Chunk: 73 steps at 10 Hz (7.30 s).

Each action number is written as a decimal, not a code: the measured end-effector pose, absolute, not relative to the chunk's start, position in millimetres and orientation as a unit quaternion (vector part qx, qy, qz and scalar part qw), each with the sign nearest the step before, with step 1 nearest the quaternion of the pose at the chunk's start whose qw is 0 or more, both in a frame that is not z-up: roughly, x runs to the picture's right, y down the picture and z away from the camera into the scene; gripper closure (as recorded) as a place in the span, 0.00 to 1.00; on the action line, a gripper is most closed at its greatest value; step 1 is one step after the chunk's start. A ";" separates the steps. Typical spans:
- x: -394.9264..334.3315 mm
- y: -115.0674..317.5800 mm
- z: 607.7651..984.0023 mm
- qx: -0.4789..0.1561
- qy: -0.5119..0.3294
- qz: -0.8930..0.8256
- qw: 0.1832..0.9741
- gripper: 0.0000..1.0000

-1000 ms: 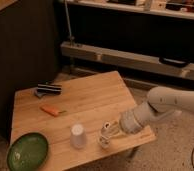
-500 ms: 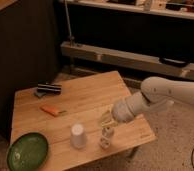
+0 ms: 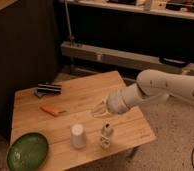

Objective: Knock the bottle over

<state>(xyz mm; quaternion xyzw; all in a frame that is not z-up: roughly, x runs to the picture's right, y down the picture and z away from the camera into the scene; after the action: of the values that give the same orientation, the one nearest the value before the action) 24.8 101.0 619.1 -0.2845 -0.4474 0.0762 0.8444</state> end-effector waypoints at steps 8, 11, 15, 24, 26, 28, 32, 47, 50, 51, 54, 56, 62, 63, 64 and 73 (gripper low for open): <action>127.9 201.2 612.9 -0.317 -0.423 0.089 0.844 1.00; 97.1 206.4 602.7 -0.324 -0.435 0.066 0.837 1.00; 58.0 177.6 582.6 -0.326 -0.453 0.034 0.829 1.00; 42.8 205.7 594.4 -0.371 -0.435 0.037 0.820 1.00; 26.2 197.2 603.2 -0.378 -0.442 0.043 0.812 1.00; 4.0 185.3 624.2 -0.390 -0.452 0.053 0.800 1.00; -42.2 123.2 671.3 -0.366 -0.468 0.064 0.802 1.00; 129.0 202.7 584.4 -0.330 -0.431 0.044 0.839 1.00; 144.4 247.5 570.0 -0.345 -0.428 0.028 0.835 1.00; 142.9 251.1 569.6 -0.350 -0.429 0.024 0.833 1.00; 106.7 244.9 568.4 -0.354 -0.443 0.003 0.824 1.00; 52.9 237.9 554.2 -0.353 -0.462 -0.025 0.814 1.00; -2.5 274.9 576.1 -0.417 -0.450 -0.037 0.789 1.00; -2.1 279.7 585.6 -0.428 -0.442 -0.027 0.788 1.00; -0.1 280.6 591.4 -0.434 -0.436 -0.018 0.788 1.00; -3.3 224.6 673.4 -0.432 -0.392 0.024 0.811 1.00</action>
<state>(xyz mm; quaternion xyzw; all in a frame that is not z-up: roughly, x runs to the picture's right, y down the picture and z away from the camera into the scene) -3.3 224.6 673.4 -0.4325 -0.3922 0.0243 0.8115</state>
